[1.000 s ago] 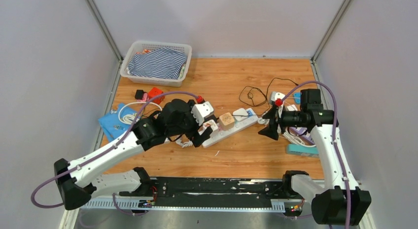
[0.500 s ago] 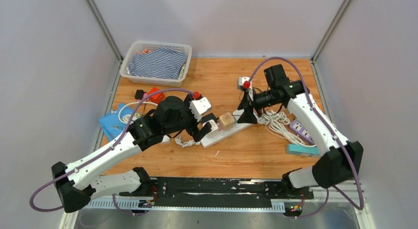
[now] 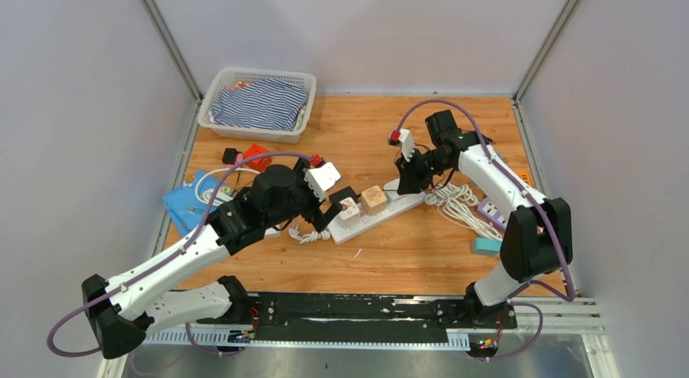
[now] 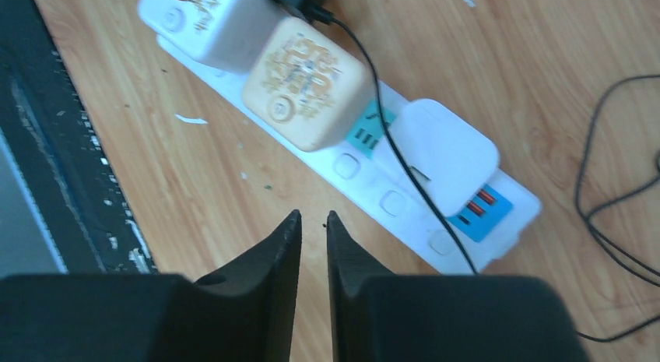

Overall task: Pull the plug off the socket
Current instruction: Remove the plug from the socket.

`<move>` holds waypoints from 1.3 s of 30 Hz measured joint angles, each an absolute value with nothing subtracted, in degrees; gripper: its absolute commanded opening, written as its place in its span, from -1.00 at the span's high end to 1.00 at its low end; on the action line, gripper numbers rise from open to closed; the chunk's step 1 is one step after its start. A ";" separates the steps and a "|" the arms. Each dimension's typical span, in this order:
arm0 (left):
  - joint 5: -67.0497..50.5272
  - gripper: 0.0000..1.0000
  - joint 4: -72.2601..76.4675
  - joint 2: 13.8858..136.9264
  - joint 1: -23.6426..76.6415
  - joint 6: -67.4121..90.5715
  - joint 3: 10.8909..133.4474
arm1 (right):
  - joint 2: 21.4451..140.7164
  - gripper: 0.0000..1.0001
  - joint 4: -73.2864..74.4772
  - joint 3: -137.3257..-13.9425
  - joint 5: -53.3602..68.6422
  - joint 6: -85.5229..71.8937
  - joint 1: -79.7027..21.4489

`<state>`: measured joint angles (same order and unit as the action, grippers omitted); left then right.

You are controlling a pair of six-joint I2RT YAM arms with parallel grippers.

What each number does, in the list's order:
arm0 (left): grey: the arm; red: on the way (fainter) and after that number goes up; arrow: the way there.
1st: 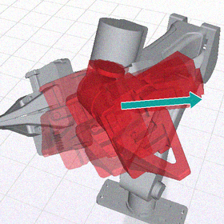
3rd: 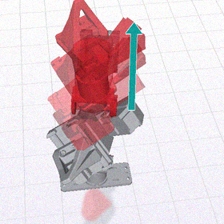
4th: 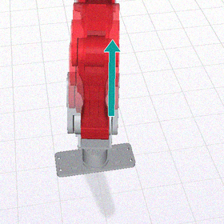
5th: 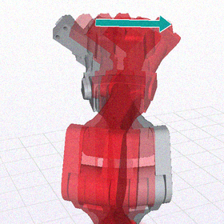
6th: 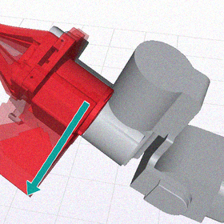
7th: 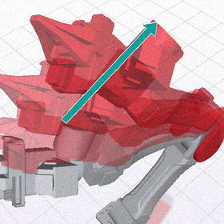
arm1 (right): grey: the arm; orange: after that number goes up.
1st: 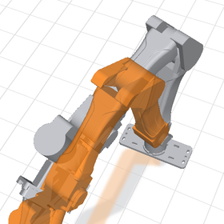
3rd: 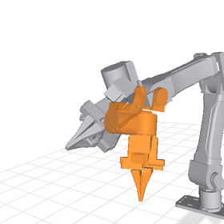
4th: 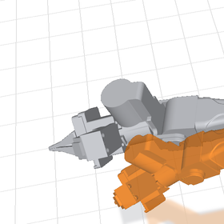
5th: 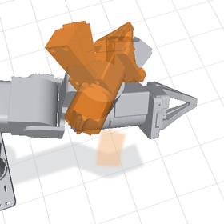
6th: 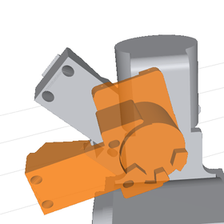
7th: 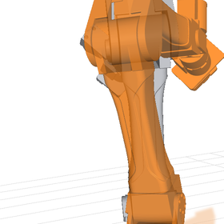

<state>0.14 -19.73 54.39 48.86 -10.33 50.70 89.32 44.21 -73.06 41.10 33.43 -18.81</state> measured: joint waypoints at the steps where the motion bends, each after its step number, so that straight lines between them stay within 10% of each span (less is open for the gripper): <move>1: 0.30 -0.97 -19.70 54.48 48.86 -10.35 50.70 | 89.56 0.66 43.92 -72.90 40.42 32.91 -18.17; 39: -1.08 -0.98 -19.07 55.48 48.86 -10.96 50.02 | 103.20 0.13 39.51 -72.66 36.58 25.91 -9.19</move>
<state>-1.08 -19.07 55.48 48.86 -10.96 50.02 103.20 39.51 -72.66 36.58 25.91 -9.19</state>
